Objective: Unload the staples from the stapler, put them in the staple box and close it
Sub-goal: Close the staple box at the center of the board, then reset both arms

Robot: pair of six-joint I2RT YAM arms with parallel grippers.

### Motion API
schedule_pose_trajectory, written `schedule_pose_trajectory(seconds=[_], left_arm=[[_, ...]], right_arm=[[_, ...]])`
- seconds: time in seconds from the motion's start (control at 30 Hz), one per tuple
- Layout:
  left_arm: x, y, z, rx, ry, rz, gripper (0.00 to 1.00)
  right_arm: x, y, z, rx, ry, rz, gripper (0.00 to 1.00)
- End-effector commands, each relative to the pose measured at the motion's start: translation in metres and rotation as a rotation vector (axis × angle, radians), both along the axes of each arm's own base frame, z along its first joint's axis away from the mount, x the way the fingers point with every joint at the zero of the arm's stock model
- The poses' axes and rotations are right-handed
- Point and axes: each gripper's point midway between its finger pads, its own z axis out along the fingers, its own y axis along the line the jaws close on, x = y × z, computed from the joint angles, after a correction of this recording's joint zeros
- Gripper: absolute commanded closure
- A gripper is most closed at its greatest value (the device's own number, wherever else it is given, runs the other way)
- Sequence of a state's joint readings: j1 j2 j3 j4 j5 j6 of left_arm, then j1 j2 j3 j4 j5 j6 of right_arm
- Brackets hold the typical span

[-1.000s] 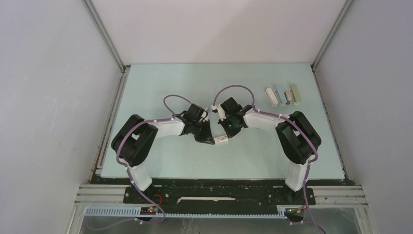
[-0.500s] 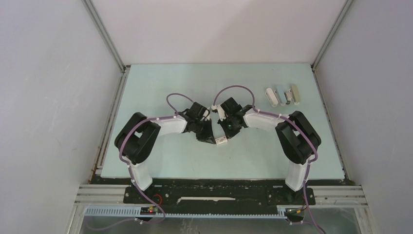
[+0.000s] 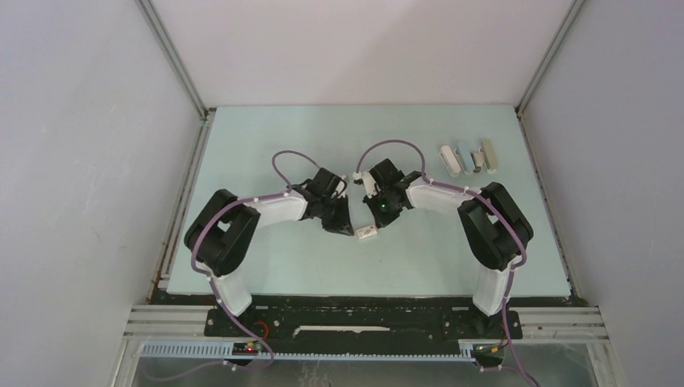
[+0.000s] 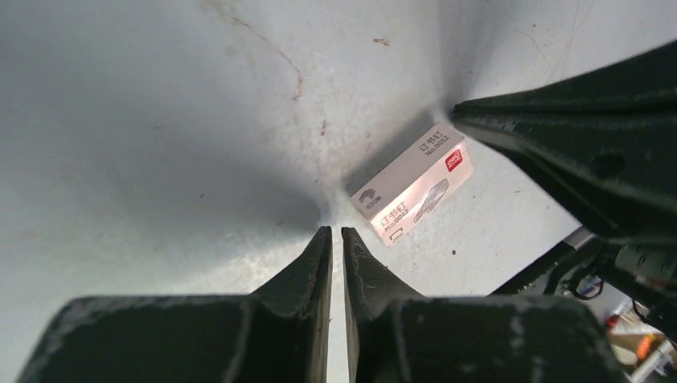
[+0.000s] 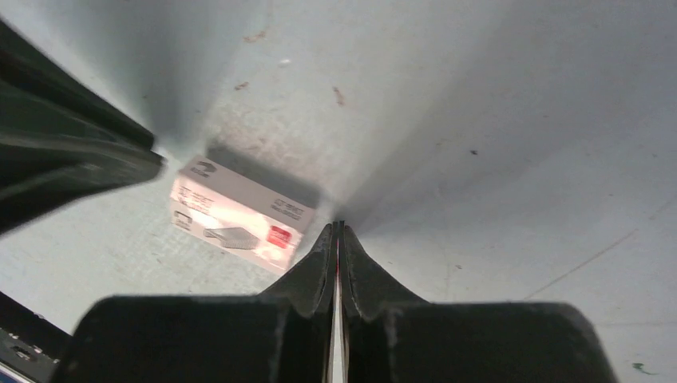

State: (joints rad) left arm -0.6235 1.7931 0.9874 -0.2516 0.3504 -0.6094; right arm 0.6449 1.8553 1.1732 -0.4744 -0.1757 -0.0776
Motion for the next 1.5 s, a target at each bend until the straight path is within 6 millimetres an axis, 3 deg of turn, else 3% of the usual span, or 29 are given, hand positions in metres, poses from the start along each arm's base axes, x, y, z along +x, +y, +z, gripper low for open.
schedule_pose_trajectory(seconds=[0.0,0.13,0.3,0.4,0.47,0.6,0.73,0.9,1.2,1.47], left_arm=[[0.009,0.026,0.02,0.07,-0.129,0.029,0.85],[0.018,0.048,0.045,0.109,-0.257,0.073,0.85],[0.038,0.082,0.114,0.166,-0.534,0.161,0.75],[0.046,0.108,0.165,0.166,-0.69,0.231,0.56],[0.049,0.125,0.192,0.152,-0.764,0.279,0.37],[0.053,0.159,0.233,0.11,-0.857,0.386,0.06],[0.053,0.181,0.265,0.047,-0.904,0.447,0.0],[0.05,0.195,0.295,-0.03,-0.936,0.477,0.0],[0.036,0.211,0.333,-0.091,-0.999,0.502,0.0],[0.028,0.207,0.329,-0.161,-0.976,0.513,0.0]], right_arm=[[0.018,-0.017,0.018,0.016,-0.04,0.006,0.91],[0.029,-0.035,0.037,0.032,-0.086,0.01,0.88],[0.047,-0.072,0.085,0.092,-0.204,-0.002,0.85],[0.056,-0.104,0.131,0.148,-0.295,0.002,0.8],[0.059,-0.127,0.169,0.18,-0.371,0.006,0.75],[0.055,-0.165,0.236,0.22,-0.536,0.018,0.56],[0.045,-0.188,0.278,0.238,-0.639,0.01,0.33],[0.029,-0.187,0.311,0.436,-0.61,-0.032,0.01],[0.012,-0.182,0.327,0.553,-0.537,-0.119,0.0],[0.005,-0.181,0.35,0.606,-0.561,-0.172,0.0]])
